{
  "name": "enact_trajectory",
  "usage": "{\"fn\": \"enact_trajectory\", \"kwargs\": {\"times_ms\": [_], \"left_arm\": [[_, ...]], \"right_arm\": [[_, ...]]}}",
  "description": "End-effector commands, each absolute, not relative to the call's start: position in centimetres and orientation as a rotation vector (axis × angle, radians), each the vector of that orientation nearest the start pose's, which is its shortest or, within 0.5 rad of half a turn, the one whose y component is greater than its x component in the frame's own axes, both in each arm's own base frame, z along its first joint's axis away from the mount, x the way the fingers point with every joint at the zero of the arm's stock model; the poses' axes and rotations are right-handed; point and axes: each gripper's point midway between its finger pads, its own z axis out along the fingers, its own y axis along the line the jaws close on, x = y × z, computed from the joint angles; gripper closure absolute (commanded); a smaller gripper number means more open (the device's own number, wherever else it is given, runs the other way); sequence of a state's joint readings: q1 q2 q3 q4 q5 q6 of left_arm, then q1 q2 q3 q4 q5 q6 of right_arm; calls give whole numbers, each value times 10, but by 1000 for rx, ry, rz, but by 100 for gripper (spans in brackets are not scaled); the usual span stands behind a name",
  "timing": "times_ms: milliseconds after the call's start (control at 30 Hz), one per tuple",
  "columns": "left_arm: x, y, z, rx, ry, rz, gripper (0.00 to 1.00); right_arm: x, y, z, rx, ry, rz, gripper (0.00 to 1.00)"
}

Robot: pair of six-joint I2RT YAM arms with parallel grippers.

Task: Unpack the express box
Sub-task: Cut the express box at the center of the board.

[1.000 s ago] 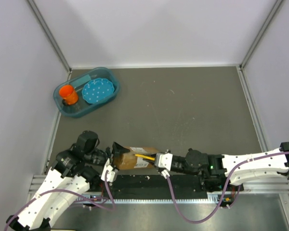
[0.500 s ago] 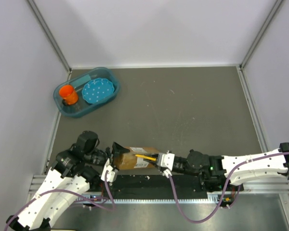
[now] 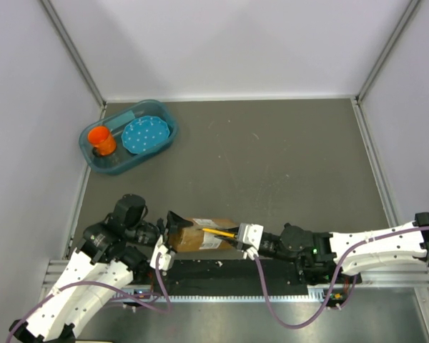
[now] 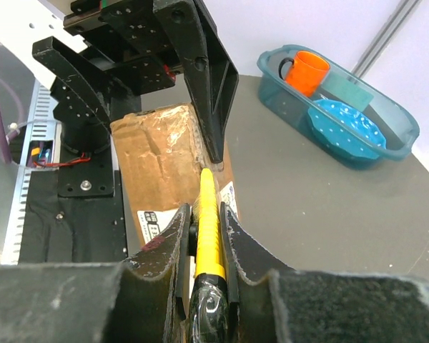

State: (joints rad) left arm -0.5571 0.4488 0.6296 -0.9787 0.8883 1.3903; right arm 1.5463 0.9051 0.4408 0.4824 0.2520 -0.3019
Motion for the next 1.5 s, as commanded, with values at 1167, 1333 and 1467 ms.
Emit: {"fn": "enact_trajectory", "kwargs": {"times_ms": [1167,1333,1467], "left_arm": [[50,-175,167,1896,937,-751,51],[52,-173,166,1912,955,-735,53],[52,-168,160,1949,947,-704,55]], "right_arm": [[93,305,150,-1266,1369,444,100],[99,302,137,-1266,1408,381,100],[100,297,127,-1272,1432,369,100]]}}
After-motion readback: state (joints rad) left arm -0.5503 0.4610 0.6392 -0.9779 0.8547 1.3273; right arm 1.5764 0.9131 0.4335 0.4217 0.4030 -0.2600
